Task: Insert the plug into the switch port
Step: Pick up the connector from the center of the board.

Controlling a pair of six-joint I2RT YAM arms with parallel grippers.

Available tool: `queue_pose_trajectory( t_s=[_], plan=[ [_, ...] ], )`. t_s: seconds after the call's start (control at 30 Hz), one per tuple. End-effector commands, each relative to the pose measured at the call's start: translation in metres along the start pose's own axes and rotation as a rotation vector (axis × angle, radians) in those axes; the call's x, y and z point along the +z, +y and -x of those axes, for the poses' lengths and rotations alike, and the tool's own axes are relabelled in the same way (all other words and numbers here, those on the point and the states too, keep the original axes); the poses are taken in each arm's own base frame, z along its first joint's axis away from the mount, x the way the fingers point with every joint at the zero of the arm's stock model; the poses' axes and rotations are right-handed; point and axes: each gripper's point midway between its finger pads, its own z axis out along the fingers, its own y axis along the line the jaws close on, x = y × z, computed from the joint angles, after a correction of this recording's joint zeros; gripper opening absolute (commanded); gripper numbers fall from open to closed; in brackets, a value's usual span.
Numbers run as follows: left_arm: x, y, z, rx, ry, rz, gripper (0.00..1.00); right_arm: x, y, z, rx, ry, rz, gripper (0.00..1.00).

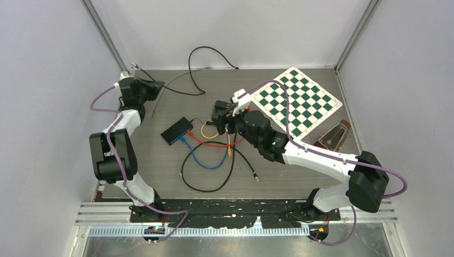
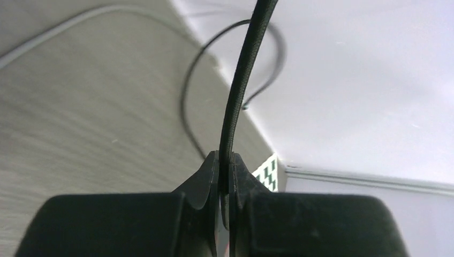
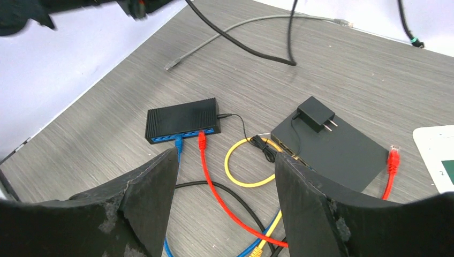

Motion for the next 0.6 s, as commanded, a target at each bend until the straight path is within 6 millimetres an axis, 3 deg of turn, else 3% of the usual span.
queue_pose_trajectory(
  t_s=[0.0,0.13,0.3,0.43,0.57],
  plan=[
    [-0.038,-0.086,0.025,0.108,-0.073,-0.197,0.00,-0.008,-0.010,0.030,-0.049,-0.084,-0.039,0.73],
    [-0.075,-0.127,0.020,0.176,-0.061,-0.299,0.00,-0.016,-0.016,0.032,-0.084,-0.096,-0.047,0.74],
    [-0.120,-0.158,0.016,0.269,-0.078,-0.376,0.00,-0.028,-0.021,0.046,-0.075,-0.123,-0.042,0.74],
    [-0.167,-0.198,0.010,0.325,-0.088,-0.496,0.00,-0.039,-0.023,0.063,-0.087,-0.153,-0.038,0.74],
    [-0.212,-0.232,0.006,0.357,-0.107,-0.596,0.00,-0.043,-0.012,0.066,-0.179,-0.182,0.045,0.76]
  ],
)
